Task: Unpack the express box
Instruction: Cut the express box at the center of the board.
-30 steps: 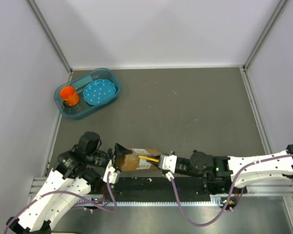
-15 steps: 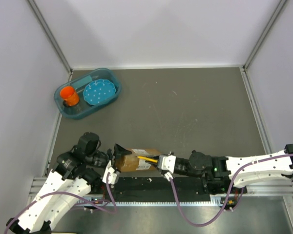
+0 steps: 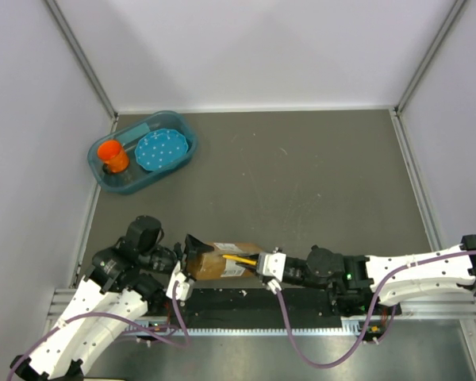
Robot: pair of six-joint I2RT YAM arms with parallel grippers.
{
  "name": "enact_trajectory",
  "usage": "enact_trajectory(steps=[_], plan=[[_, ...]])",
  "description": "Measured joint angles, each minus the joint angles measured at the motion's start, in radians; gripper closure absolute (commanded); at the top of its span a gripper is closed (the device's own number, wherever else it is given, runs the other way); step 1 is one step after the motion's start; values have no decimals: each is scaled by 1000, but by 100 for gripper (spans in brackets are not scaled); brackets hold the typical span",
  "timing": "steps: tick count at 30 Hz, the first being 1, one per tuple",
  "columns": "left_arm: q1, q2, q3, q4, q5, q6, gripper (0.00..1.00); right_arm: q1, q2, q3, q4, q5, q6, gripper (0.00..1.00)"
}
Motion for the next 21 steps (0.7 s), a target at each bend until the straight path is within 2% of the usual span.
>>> enact_trajectory(steps=[21], plan=[[0,0,0,3,0,-6,51,0,-16,-74,103,47,79,100]])
